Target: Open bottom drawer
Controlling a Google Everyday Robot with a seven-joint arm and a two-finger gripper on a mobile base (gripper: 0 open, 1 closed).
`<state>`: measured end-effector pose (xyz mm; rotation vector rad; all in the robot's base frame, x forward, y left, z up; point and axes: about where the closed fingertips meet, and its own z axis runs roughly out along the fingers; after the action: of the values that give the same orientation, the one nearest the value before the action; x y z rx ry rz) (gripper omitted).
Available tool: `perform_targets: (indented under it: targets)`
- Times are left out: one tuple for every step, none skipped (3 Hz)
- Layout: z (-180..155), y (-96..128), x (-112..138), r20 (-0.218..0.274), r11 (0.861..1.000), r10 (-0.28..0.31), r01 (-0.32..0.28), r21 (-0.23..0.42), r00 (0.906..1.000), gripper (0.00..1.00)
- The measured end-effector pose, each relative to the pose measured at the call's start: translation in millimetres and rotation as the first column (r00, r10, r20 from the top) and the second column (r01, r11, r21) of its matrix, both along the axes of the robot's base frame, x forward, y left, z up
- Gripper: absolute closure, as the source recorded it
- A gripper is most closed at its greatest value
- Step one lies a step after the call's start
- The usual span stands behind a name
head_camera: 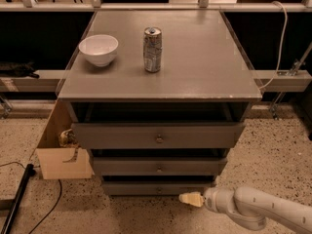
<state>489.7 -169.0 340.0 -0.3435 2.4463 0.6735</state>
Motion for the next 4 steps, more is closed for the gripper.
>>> perform_targets:
  targets:
    - [-0.5,0.6,-0.2,0.000,1.000,-0.001,0.001,0.003,1.0000,0.43]
    - [-0.5,0.6,-0.2,0.000,1.000,-0.001,0.001,0.003,1.0000,0.65]
    - [-1.0,3.5,-2.2,0.014,1.000,0.006,-0.006,-0.016,0.9999,0.88]
    - [-9.2,9.5,-2.5,0.049,0.998,0.028,-0.025,-0.064,0.9984,1.00]
